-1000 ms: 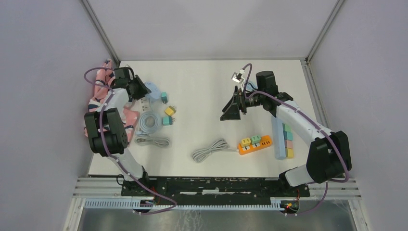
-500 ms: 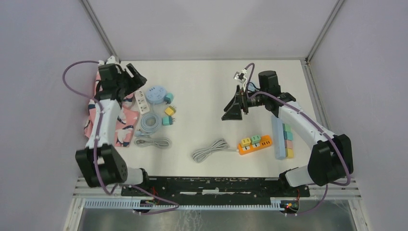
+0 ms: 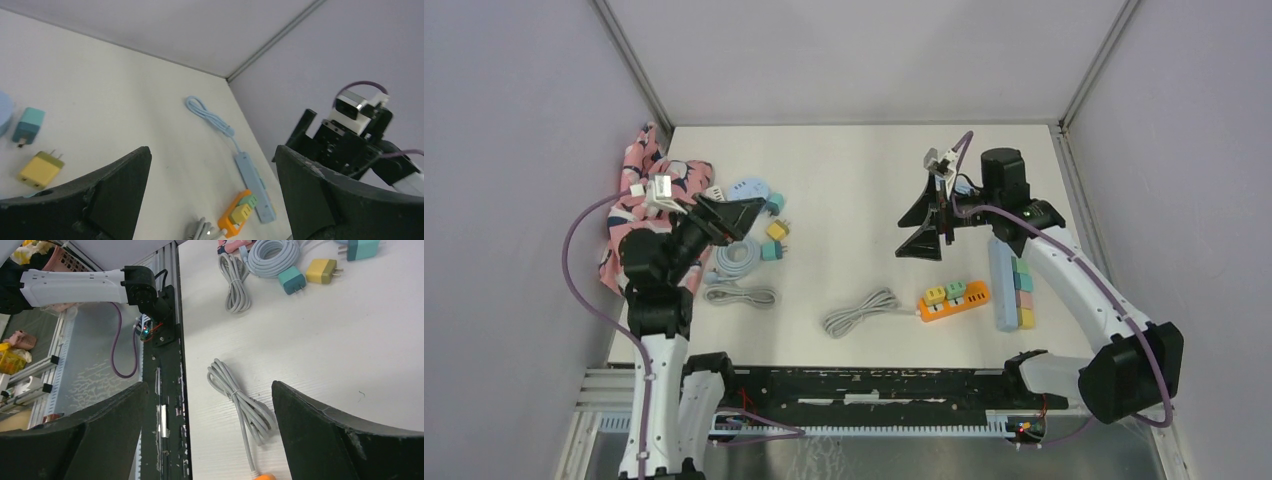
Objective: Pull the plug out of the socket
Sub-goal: Place the socket at the center of the board, then move the socket to the center of the board.
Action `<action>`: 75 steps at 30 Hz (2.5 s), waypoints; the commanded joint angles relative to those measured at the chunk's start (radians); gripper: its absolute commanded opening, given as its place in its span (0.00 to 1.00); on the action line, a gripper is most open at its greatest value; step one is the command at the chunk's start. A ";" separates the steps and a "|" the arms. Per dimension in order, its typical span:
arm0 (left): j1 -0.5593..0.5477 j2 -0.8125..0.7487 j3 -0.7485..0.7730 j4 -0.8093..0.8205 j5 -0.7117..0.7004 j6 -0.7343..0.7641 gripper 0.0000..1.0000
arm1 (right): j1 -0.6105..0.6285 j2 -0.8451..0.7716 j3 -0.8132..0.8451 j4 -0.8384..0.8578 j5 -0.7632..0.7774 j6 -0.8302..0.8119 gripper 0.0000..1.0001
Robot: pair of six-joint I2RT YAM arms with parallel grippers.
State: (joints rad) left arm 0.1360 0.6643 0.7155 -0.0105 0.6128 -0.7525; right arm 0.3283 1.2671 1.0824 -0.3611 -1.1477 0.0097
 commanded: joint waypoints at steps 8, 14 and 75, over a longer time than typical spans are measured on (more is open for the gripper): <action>-0.214 -0.136 -0.165 0.275 0.057 -0.136 0.99 | -0.071 -0.138 -0.073 -0.051 -0.051 -0.325 1.00; -0.600 -0.029 -0.248 0.367 -0.174 0.013 0.99 | -0.130 -0.164 -0.142 -0.078 -0.128 -0.455 1.00; -0.800 0.670 -0.504 1.398 -0.276 0.559 0.98 | 0.046 0.135 -0.170 -0.575 0.491 -1.447 0.61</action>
State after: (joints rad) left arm -0.6628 1.3392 0.2295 1.2972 0.3782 -0.1673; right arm 0.3553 1.3914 0.9062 -0.9527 -0.6785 -1.4502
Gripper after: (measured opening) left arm 0.982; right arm 0.662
